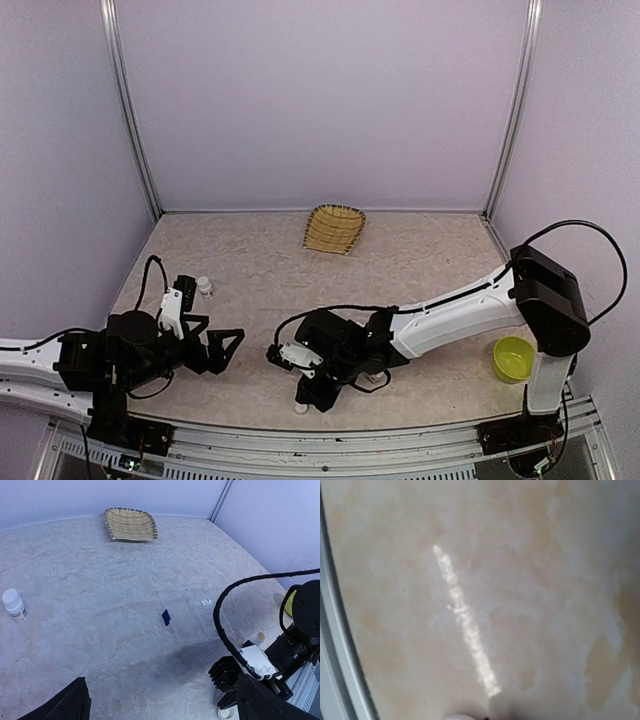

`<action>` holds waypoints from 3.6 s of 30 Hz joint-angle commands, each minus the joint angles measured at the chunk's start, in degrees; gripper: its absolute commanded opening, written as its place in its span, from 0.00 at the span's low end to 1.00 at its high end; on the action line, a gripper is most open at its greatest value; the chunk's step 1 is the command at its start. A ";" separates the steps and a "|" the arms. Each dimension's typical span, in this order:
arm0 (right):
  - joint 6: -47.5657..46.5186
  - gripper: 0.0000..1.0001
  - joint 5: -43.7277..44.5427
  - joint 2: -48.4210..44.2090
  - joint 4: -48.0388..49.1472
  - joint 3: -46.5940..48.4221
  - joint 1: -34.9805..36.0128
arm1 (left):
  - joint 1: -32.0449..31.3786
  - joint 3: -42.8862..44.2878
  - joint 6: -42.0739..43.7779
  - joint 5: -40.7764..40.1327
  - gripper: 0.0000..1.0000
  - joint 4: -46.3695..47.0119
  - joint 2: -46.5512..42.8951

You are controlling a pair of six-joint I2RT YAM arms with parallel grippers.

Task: Sort the pills into containers

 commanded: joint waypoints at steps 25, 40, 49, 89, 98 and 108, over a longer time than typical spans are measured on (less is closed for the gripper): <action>18.78 0.00 -13.55 -24.32 27.63 -18.11 -11.12 | -15.86 -18.41 35.81 -2.36 0.99 48.95 3.27; 39.24 0.00 -19.79 -28.54 56.79 -27.80 -12.04 | -16.56 -8.64 57.41 -4.55 0.89 71.71 29.93; 53.22 0.00 -21.79 -22.51 77.82 -32.18 -12.04 | -16.56 -5.41 63.45 2.89 0.71 80.97 35.89; 62.73 0.00 -22.93 -17.02 92.12 -33.75 -11.25 | -13.27 0.99 66.89 9.13 0.46 84.85 43.31; 63.15 0.00 -23.80 -16.51 92.77 -33.28 -11.25 | -12.05 1.52 66.02 10.17 0.43 84.20 43.33; 64.12 0.00 -23.83 -15.92 94.59 -33.50 -11.25 | -11.64 1.61 65.24 11.02 0.40 83.39 43.67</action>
